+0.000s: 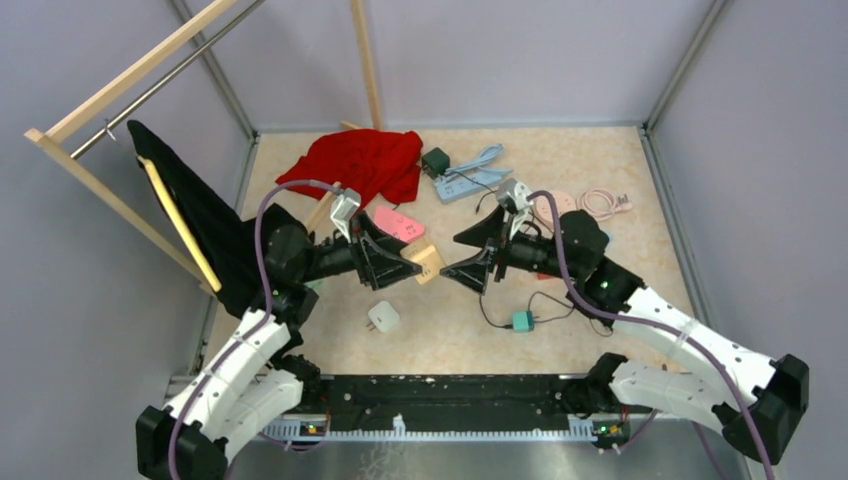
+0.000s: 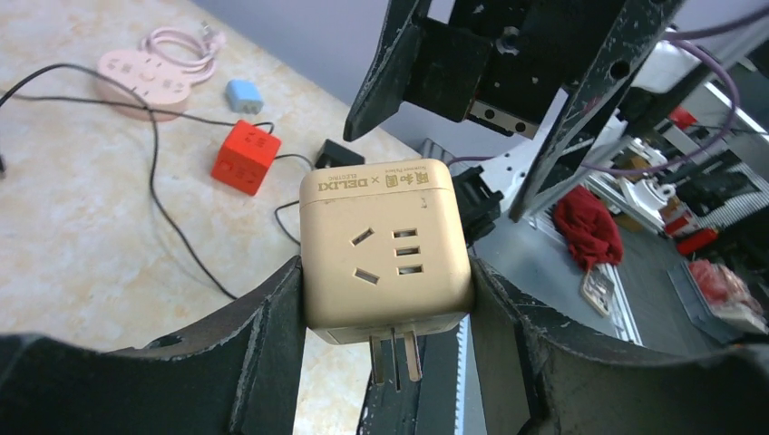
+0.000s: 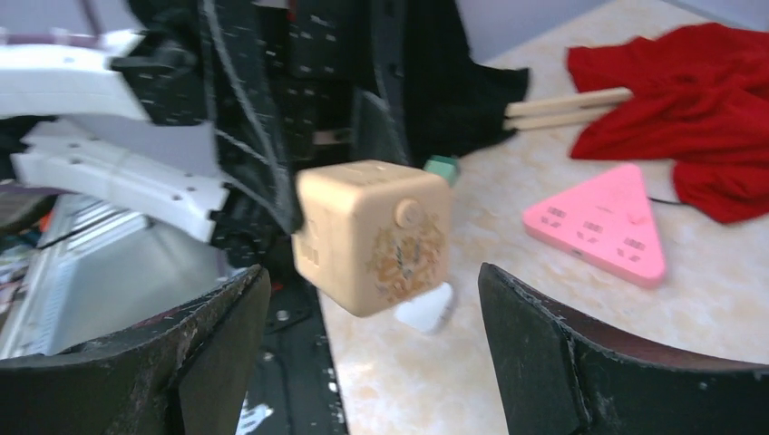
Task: Insert the plug
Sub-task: Pick up the plug from the corner of the board.
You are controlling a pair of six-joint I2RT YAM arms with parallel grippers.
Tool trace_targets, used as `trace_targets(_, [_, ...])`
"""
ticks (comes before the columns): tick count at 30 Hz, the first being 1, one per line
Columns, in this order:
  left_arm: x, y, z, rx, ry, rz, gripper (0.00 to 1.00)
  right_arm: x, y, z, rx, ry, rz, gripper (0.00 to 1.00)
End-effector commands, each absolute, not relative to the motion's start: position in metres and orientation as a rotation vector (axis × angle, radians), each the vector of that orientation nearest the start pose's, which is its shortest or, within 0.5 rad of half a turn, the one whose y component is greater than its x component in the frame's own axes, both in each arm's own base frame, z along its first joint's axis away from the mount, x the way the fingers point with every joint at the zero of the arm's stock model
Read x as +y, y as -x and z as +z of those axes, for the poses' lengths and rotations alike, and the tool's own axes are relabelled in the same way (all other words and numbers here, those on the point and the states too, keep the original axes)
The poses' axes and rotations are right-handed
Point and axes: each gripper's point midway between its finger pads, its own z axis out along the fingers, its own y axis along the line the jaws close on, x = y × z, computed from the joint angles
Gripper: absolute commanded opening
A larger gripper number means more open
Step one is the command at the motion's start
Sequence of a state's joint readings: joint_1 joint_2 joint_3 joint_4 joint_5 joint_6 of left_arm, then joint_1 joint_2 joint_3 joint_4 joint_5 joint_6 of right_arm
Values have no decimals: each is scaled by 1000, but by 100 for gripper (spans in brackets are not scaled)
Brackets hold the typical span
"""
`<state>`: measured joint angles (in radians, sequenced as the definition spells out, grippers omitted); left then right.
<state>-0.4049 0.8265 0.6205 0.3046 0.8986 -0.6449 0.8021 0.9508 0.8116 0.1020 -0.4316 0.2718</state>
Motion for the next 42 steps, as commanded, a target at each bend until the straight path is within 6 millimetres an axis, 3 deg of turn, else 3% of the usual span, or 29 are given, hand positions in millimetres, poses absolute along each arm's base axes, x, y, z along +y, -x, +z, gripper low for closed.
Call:
trace_targets(1, [-243, -149, 325, 1346, -804, -1506, 0, 313, -142, 340, 1418, 878, 1386, 83])
trace_targets(7, [-239, -133, 330, 1260, -866, -1510, 0, 325, -137, 335, 1438, 928, 1472, 94])
trace_targets(18, [-236, -128, 331, 1234, -888, -1477, 0, 343, -145, 327, 1435, 941, 1531, 77])
trace_targets(25, [-236, -128, 328, 1236, -890, -1470, 0, 358, -132, 332, 1371, 970, 1609, 78])
trace_targets(27, [-236, -127, 327, 1237, -897, -1474, 0, 359, -130, 332, 1355, 965, 1629, 71])
trace_targets(31, [-236, -130, 325, 1245, -884, -1457, 0, 356, -128, 335, 1320, 942, 1640, 35])
trace_targets(32, [-236, -133, 324, 1256, -870, -1447, 12, 354, -128, 336, 1316, 931, 1635, 30])
trace_targets(33, [-236, -137, 323, 1273, -852, -1429, 33, 353, -131, 336, 1317, 916, 1618, 26])
trace_targets(34, [-235, -142, 322, 1291, -834, -1408, 61, 352, -133, 334, 1327, 904, 1599, 24])
trace_targets(35, [-235, -147, 321, 1310, -819, -1384, 80, 350, -137, 333, 1336, 893, 1564, 23])
trace_targets(36, [-234, -151, 320, 1331, -803, -1356, 91, 349, -142, 329, 1361, 875, 1524, 23])
trace_targets(38, [-231, -164, 315, 1402, -750, -1289, 98, 342, -160, 316, 1447, 802, 1409, 22])
trace_targets(42, [-218, -187, 313, 1482, -652, -1125, 98, 317, -203, 297, 1590, 597, 1174, 22])
